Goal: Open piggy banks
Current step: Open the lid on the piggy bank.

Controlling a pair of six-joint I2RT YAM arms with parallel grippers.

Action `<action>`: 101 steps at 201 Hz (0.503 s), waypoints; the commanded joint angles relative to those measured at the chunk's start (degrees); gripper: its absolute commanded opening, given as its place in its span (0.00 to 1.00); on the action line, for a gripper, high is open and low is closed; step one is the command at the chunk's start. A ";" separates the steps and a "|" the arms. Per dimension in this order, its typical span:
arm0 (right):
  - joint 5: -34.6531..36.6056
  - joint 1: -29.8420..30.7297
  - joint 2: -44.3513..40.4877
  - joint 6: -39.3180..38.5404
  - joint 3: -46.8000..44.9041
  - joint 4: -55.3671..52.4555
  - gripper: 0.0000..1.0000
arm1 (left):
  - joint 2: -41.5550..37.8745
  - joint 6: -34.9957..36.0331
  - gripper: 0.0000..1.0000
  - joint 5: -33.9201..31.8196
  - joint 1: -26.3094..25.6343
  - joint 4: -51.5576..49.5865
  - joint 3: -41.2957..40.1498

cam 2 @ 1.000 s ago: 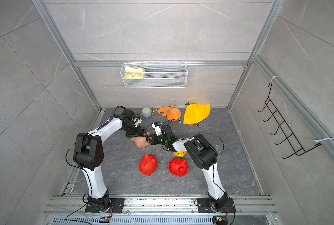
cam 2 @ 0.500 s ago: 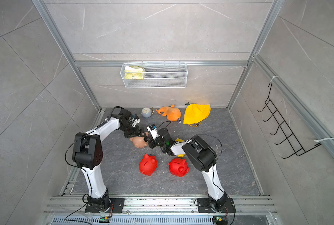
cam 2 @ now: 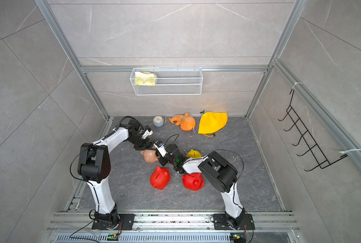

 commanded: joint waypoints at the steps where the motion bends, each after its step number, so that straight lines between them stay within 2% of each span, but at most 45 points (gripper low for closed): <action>1: -5.12 5.57 -1.96 -5.63 0.32 -5.35 0.00 | 1.51 0.48 0.96 12.89 -2.88 2.83 -0.83; 29: -3.27 6.85 -2.28 -13.41 3.29 -11.16 0.00 | 1.79 1.50 0.96 13.10 -2.88 2.68 -0.60; 74: -6.60 6.53 -2.45 -23.84 6.81 -18.01 0.00 | 2.28 2.74 0.96 12.54 -2.89 2.36 0.02; 101: -10.31 5.73 -2.39 -28.62 6.98 -18.30 0.00 | 2.41 2.97 0.96 12.48 -2.89 2.57 0.44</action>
